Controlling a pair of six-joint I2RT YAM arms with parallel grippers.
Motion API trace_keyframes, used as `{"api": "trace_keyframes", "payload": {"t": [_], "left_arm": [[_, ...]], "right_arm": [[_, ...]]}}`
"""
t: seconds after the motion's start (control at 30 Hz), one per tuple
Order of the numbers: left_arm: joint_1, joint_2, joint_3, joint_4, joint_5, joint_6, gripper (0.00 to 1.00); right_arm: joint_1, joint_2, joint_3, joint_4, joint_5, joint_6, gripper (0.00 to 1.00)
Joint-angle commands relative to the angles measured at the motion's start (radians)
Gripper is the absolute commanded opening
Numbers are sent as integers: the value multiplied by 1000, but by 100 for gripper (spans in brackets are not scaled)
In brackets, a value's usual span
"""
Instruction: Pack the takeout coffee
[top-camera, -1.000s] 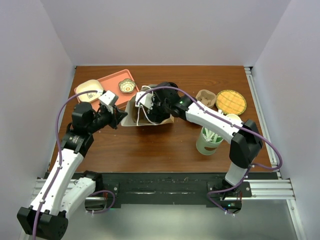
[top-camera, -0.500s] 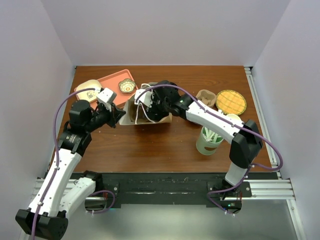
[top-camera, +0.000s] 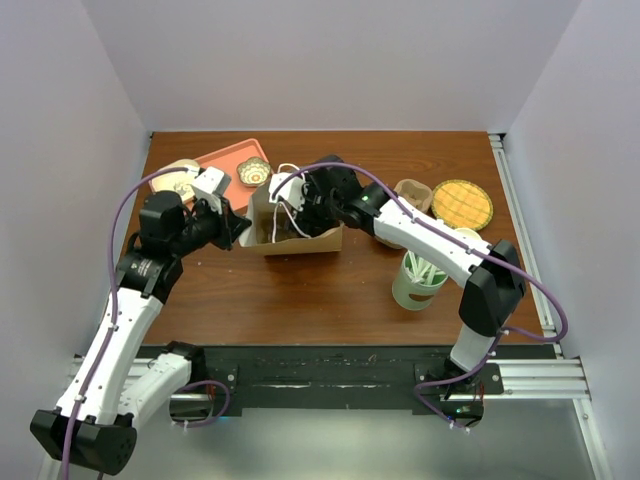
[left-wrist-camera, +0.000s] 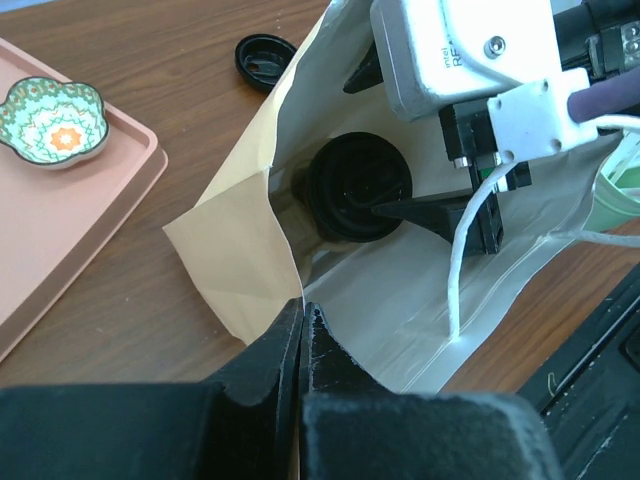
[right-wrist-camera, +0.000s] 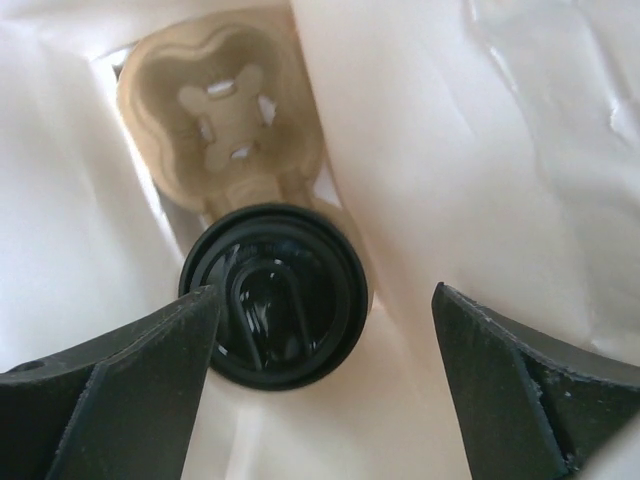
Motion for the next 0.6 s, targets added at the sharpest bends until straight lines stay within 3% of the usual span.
{"api": "trace_keyframes", "payload": {"t": [0.0, 0.3, 0.57], "left_arm": [[-3, 6, 64, 6, 9, -39, 2], [-3, 34, 113, -38, -15, -79, 2], [-3, 37, 116, -43, -11, -152, 3]], "right_arm": [[-6, -49, 30, 4, -35, 16, 87], [-6, -64, 44, -9, -96, 23, 67], [-4, -69, 41, -56, -156, 34, 66]]}}
